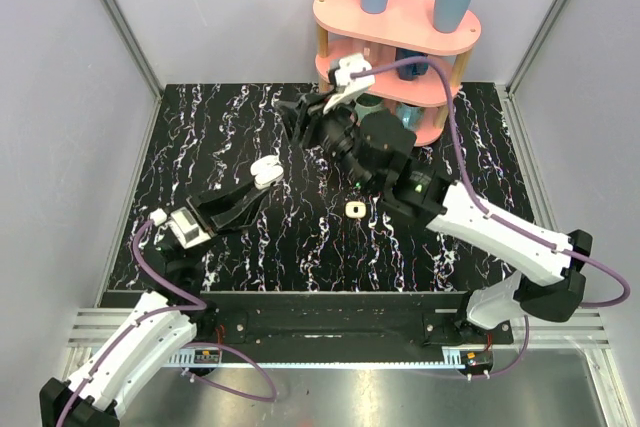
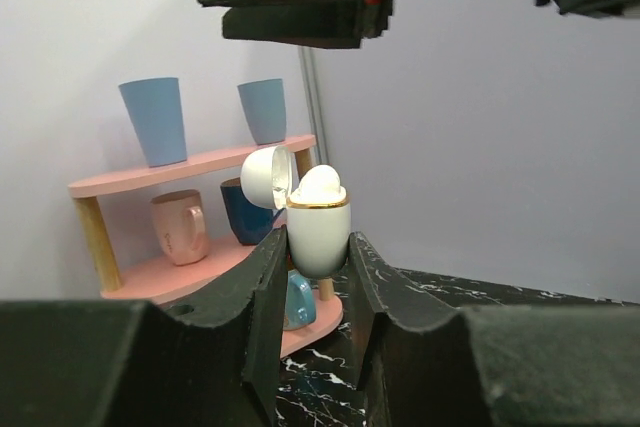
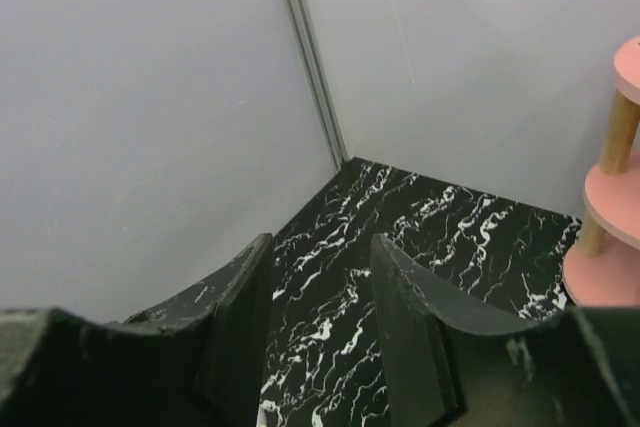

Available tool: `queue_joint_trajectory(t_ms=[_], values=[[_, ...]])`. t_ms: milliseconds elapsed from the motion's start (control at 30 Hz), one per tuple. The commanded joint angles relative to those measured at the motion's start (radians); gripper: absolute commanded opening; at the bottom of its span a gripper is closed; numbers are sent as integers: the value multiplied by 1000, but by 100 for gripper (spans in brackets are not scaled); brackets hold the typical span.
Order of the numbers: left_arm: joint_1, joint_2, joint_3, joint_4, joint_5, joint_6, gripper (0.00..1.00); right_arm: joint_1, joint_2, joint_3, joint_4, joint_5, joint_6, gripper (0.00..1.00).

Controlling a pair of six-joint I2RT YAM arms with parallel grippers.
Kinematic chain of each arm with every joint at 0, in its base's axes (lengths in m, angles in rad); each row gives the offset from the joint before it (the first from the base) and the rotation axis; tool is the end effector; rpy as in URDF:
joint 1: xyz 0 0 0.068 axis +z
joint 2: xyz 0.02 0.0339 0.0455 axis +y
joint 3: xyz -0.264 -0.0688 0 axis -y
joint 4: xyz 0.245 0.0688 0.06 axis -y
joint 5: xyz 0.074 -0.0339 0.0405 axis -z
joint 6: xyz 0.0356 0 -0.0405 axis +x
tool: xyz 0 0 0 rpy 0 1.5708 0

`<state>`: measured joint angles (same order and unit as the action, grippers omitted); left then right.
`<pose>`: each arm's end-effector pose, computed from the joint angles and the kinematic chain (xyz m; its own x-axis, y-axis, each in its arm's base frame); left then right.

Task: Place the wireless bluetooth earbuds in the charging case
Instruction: Close the charging case with the earbuds.

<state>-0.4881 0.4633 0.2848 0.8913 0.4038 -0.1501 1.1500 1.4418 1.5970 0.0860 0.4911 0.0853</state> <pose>0.0962 -0.0669 0.3168 0.4673 -0.4038 -0.7865 0.7723 0.6194 0.1409 0.1465 0.2863 0.4976 0.0446 0.2835 -0.9579 -0.6239 0.7568 0.1950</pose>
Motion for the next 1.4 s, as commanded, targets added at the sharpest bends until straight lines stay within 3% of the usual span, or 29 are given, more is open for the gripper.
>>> queue_joint_trajectory(t_ms=[0, 133, 333, 1367], values=[[2, 1, 71, 0, 113, 37, 0, -53, 34, 142, -325, -135, 142, 51], [2, 15, 89, -14, 164, 40, 0, -81, 51, 191, -425, -268, 180, 51], [2, 31, 113, -32, 208, 41, 0, -102, 100, 262, -534, -342, 208, 51], [0, 67, 108, 6, 92, 46, 0, -113, 83, 222, -601, -488, 281, 50]])
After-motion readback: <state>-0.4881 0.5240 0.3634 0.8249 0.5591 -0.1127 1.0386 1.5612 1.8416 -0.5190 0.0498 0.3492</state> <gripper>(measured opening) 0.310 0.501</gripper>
